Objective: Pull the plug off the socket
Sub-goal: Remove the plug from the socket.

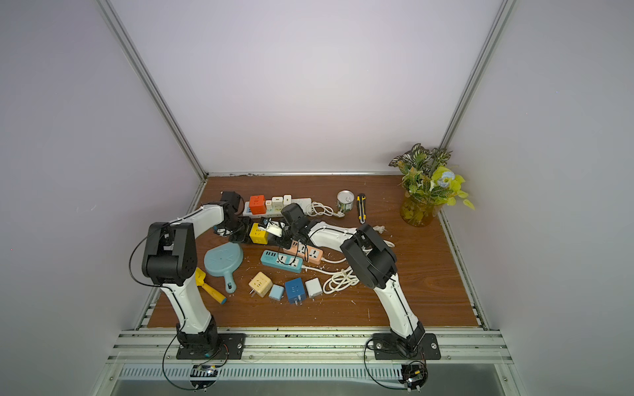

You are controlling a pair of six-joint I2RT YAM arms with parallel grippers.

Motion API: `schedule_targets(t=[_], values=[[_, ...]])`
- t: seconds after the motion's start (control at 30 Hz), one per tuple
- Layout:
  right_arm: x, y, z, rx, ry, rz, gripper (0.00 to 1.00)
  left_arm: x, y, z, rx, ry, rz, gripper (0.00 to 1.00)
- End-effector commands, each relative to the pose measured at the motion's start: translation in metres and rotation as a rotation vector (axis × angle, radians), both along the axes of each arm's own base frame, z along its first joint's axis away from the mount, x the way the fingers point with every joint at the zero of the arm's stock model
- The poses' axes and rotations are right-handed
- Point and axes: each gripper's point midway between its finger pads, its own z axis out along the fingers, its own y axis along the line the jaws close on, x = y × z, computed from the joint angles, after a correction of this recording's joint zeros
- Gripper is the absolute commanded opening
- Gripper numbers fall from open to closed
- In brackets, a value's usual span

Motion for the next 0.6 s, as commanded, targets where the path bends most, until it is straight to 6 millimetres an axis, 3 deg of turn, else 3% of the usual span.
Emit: schedule_targets(t=[0.0, 0.47, 0.57], values=[[-0.008, 0.009, 0.032, 0.045, 0.001, 0.052, 0.08, -0.065, 0.034, -0.048, 0.157, 0.287, -0.006, 0.17], [0.000, 0.001, 0.068, 0.112, 0.091, 0.020, 0.03, -0.058, 0.032, -0.051, 0.165, 0.293, -0.011, 0.17], [0.006, -0.009, 0.080, 0.142, 0.117, -0.025, 0.01, -0.056, 0.031, -0.051, 0.161, 0.290, -0.010, 0.17]])
